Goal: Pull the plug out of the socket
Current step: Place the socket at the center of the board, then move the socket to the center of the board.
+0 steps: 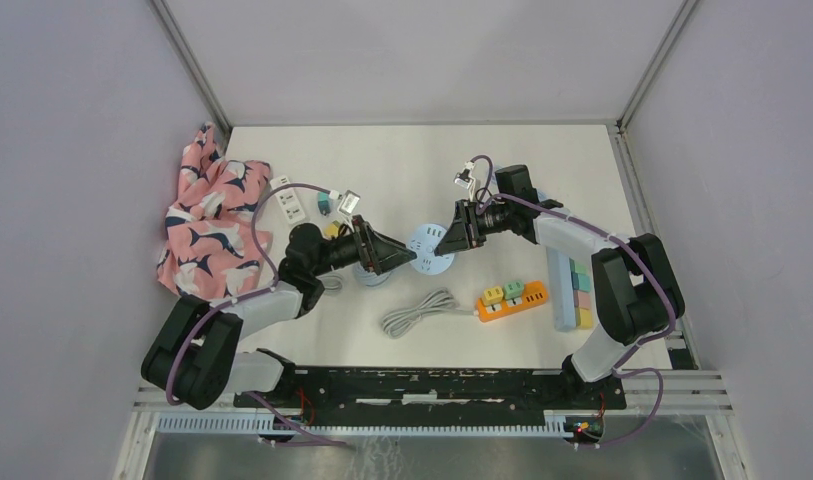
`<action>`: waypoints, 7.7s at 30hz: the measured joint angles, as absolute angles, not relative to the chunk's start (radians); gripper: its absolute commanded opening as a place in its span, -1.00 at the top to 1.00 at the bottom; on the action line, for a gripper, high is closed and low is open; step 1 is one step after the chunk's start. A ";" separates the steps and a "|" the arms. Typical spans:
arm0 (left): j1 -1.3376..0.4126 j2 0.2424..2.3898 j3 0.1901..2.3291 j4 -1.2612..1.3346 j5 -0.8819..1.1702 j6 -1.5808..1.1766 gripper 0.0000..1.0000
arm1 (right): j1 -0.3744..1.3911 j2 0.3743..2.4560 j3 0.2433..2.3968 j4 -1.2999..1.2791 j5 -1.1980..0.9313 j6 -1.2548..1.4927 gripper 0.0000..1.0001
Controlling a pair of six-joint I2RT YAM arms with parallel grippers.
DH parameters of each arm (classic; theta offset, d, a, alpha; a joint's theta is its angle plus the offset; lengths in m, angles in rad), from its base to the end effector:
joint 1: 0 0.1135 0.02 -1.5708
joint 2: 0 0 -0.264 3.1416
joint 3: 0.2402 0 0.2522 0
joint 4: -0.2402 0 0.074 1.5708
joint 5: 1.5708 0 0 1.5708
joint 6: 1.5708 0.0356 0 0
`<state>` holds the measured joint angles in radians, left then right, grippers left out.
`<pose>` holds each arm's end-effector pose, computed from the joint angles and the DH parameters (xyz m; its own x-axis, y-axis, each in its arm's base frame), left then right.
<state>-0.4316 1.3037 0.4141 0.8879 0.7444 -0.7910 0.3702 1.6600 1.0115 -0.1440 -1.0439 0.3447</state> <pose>0.2182 -0.1271 0.2155 -0.6574 -0.2730 -0.7023 0.6480 0.2709 -0.7119 0.3054 0.1515 0.2109 -0.8775 -0.1583 -0.4528 -0.4794 0.3216 0.8166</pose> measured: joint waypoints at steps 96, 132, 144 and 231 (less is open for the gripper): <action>-0.404 1.565 0.458 1.094 0.910 -0.804 0.94 | 0.407 1.642 1.042 -0.197 -1.157 0.200 0.02; 0.006 1.009 0.825 -0.087 0.204 -0.638 0.94 | 0.366 1.458 1.095 -0.255 -1.166 0.190 -0.99; 0.168 1.331 1.046 -0.216 0.249 -0.582 0.94 | 0.366 1.454 1.082 -0.220 -1.166 0.224 -0.99; -0.661 0.887 0.282 0.617 0.095 -0.223 -0.99 | 0.136 1.272 1.040 -0.834 -1.015 -0.833 -0.99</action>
